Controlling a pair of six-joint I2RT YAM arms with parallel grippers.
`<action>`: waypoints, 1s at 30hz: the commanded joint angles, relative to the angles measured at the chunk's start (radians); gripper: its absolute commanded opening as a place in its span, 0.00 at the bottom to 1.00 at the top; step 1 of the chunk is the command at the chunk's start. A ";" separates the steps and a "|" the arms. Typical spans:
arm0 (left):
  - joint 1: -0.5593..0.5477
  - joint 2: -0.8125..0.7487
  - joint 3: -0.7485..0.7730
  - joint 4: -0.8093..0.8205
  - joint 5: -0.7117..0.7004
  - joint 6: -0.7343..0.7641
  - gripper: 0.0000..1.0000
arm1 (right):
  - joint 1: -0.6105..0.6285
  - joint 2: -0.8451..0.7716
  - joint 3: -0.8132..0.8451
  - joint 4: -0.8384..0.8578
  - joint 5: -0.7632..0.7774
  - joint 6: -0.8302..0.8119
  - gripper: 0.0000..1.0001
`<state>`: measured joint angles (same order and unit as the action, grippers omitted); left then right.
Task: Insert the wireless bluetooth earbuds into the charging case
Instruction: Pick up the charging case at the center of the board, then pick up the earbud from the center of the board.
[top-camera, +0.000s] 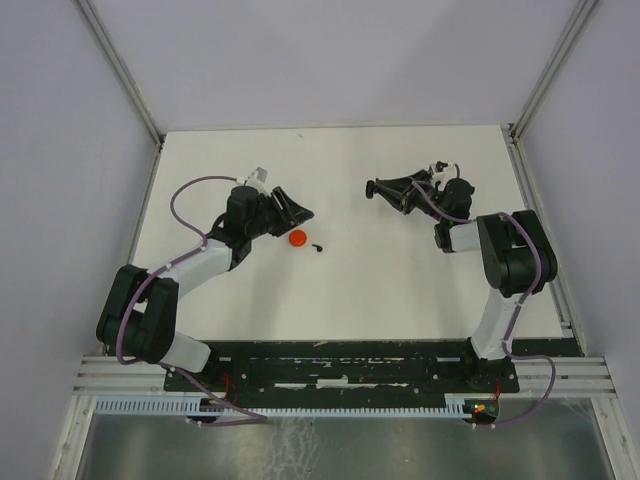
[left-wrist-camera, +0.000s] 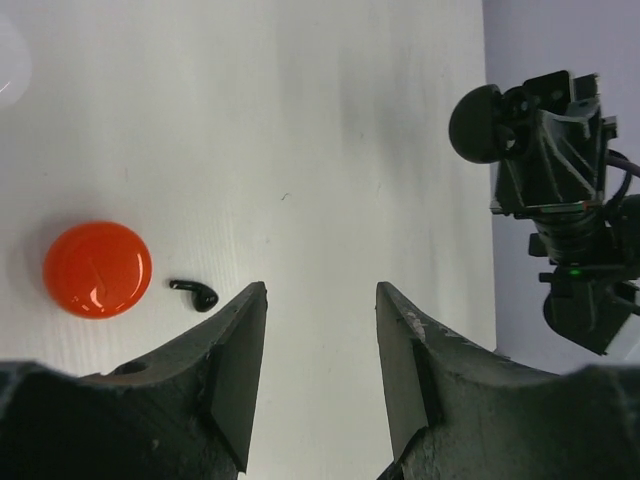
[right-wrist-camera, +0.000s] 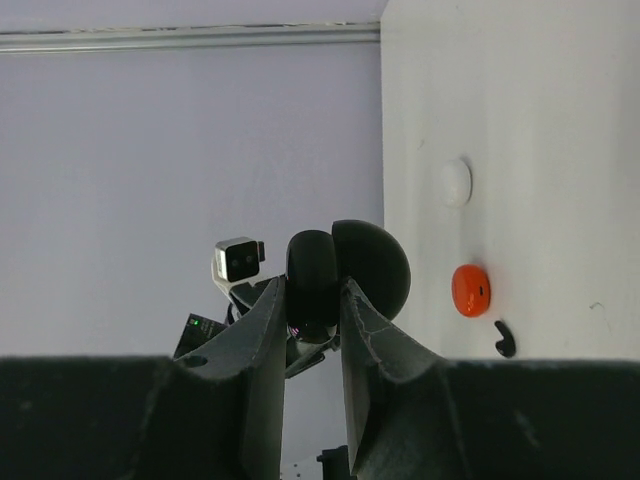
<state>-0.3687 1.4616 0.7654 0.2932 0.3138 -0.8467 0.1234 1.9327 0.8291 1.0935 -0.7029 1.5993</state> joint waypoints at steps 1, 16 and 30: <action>-0.022 -0.007 0.035 -0.077 -0.063 0.109 0.54 | -0.001 -0.114 -0.039 -0.128 -0.052 -0.134 0.12; -0.153 0.053 0.069 -0.182 -0.176 0.181 0.54 | 0.086 -0.251 -0.157 -0.383 -0.091 -0.406 0.11; -0.282 0.185 0.233 -0.399 -0.456 0.259 0.54 | 0.093 -0.365 -0.196 -0.544 -0.055 -0.553 0.11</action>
<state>-0.6258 1.6215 0.9306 -0.0444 -0.0128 -0.6601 0.2180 1.6184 0.6403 0.5564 -0.7616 1.1007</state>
